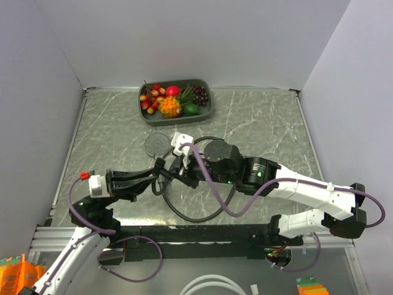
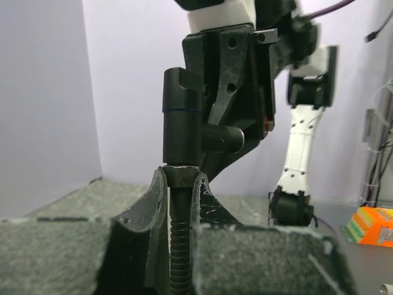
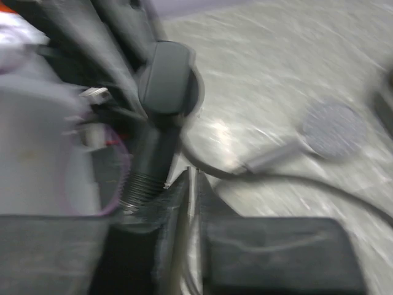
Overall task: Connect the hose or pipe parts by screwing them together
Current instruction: Install the adaptor on the pipeline, then place the pipeline at the center of the board.
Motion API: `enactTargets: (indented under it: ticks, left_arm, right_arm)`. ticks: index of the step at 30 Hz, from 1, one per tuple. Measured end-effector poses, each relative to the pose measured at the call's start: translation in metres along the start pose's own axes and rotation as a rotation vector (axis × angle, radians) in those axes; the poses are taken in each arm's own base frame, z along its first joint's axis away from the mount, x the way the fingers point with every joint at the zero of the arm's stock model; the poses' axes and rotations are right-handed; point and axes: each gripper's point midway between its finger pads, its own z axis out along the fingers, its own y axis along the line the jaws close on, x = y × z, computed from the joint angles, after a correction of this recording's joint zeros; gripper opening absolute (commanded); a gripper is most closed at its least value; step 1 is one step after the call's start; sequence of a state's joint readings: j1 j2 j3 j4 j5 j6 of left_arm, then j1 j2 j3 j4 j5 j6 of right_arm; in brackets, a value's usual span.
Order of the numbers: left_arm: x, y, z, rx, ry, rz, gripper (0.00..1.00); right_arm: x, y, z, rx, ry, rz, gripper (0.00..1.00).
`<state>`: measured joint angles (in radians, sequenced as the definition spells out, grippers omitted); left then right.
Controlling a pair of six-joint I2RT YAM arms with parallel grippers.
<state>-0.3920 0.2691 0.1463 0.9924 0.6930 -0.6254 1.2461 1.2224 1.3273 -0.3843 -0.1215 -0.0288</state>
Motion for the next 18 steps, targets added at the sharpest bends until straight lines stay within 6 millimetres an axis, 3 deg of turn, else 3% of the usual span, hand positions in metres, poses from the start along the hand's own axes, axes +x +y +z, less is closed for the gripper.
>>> enactTargets:
  ticks: [2,5,9,10,14,16,18]
  left_arm:
    - [0.008,0.010,0.001,-0.032,0.035,-0.014,0.01]
    - [0.028,0.031,0.002,-0.108,0.117,-0.050,0.01]
    - [0.060,0.061,-0.001,-0.219,0.254,-0.096,0.01]
    - [0.069,0.068,-0.003,-0.245,0.293,-0.102,0.01]
    - [0.110,0.095,-0.012,-0.322,0.450,-0.105,0.01]
    - [0.141,0.102,-0.021,-0.326,0.554,-0.099,0.01]
    - [0.185,0.102,-0.039,-0.311,0.719,-0.109,0.01]
  right_arm:
    - [0.011,-0.024,-0.003,0.143,0.056,0.021,0.39]
    - [0.033,-0.071,-0.019,0.409,0.150,0.084,0.54]
    - [0.062,-0.122,-0.059,0.718,0.235,0.173,0.80]
    - [0.068,-0.134,-0.072,0.792,0.239,0.199,0.81]
    - [0.093,-0.160,-0.120,0.985,0.236,0.292,0.91]
    - [0.107,-0.168,-0.141,1.058,0.226,0.328,0.91]
    - [0.119,-0.174,-0.159,1.113,0.216,0.361,0.92]
